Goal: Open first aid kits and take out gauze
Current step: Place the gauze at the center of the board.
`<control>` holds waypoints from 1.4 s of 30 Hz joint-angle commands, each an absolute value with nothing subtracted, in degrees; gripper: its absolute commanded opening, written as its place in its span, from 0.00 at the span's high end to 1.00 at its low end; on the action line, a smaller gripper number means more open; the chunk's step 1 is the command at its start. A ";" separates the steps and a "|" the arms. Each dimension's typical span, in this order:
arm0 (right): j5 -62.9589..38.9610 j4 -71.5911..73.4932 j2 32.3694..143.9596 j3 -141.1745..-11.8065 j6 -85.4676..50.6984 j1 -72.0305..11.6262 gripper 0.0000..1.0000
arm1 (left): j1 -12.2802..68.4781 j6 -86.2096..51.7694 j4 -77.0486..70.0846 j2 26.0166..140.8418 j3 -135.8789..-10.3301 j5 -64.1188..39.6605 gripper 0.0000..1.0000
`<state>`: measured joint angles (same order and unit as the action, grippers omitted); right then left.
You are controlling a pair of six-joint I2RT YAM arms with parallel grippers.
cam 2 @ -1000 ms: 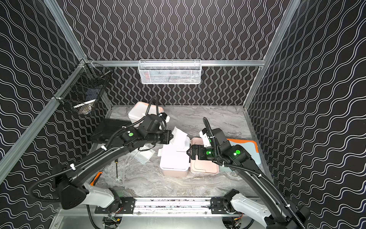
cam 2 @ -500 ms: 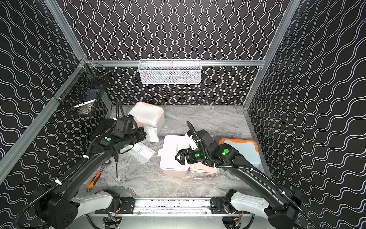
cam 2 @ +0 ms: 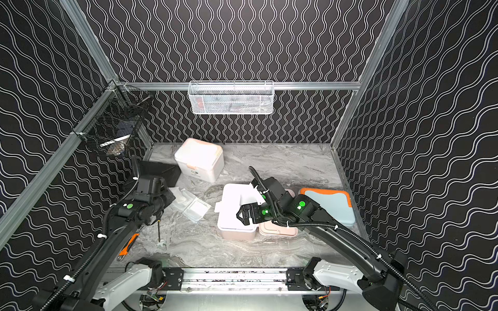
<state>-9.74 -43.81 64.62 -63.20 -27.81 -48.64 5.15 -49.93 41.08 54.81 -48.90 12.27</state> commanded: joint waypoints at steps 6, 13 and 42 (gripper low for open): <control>-9.49 -41.65 64.93 -62.57 -28.19 -48.87 0.00 | 0.02 -53.74 48.87 50.26 -44.94 18.99 1.00; -9.24 -41.73 65.13 -62.57 -28.39 -49.13 0.00 | -2.61 -53.79 44.94 54.10 -41.07 15.52 1.00; -6.30 -41.79 64.38 -62.86 -29.47 -50.16 0.00 | -4.04 -50.42 47.14 53.77 -43.94 14.10 0.30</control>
